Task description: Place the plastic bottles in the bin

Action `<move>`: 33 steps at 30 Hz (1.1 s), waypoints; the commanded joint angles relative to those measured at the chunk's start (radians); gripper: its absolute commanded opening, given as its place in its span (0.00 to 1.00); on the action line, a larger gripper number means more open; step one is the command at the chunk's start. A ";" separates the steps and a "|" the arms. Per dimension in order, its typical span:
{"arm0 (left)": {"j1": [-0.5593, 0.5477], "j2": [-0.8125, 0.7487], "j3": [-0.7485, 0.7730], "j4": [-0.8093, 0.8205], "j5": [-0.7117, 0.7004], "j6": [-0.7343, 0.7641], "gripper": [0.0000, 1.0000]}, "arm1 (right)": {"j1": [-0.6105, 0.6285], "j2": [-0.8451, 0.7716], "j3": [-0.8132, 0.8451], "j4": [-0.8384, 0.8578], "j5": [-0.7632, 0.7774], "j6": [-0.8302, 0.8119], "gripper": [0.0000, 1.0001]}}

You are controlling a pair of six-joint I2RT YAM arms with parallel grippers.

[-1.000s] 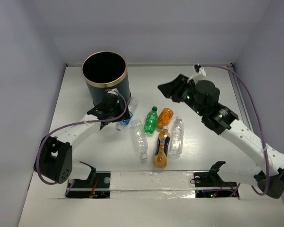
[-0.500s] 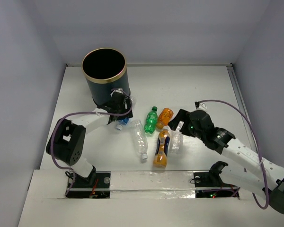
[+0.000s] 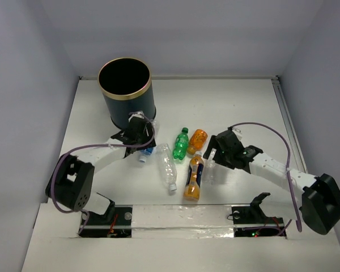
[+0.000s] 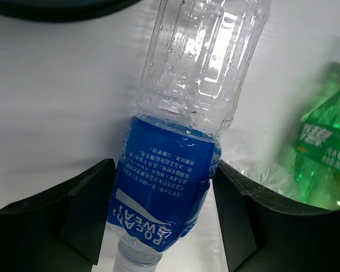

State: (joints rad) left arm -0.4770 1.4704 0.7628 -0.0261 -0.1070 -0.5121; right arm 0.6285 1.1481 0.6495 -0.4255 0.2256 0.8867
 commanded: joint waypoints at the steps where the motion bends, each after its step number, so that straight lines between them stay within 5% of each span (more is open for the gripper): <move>1: -0.006 -0.144 -0.020 -0.064 0.012 -0.020 0.36 | -0.010 0.039 0.006 0.028 -0.005 -0.014 0.99; 7: -0.026 -0.393 0.081 -0.210 0.058 -0.040 0.34 | -0.021 0.099 0.016 0.044 -0.008 -0.022 0.91; 12: -0.026 -0.447 0.358 -0.277 0.040 -0.003 0.34 | -0.021 0.116 0.027 0.033 -0.009 -0.019 0.75; 17: 0.012 -0.290 0.732 -0.328 -0.042 0.121 0.35 | -0.021 0.032 0.047 -0.022 0.023 -0.012 0.55; 23: 0.188 -0.070 0.972 -0.290 0.013 0.150 0.35 | -0.021 -0.195 0.102 -0.131 0.075 -0.025 0.55; 30: 0.305 0.085 0.998 -0.221 -0.005 0.155 0.36 | -0.021 -0.321 0.284 -0.182 0.041 -0.074 0.56; 33: 0.328 0.116 0.980 -0.192 0.000 0.164 0.51 | -0.021 -0.272 0.410 -0.128 -0.008 -0.097 0.56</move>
State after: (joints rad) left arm -0.1604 1.6207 1.7329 -0.2890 -0.1081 -0.3733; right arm 0.6144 0.8467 0.9360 -0.6048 0.2539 0.8284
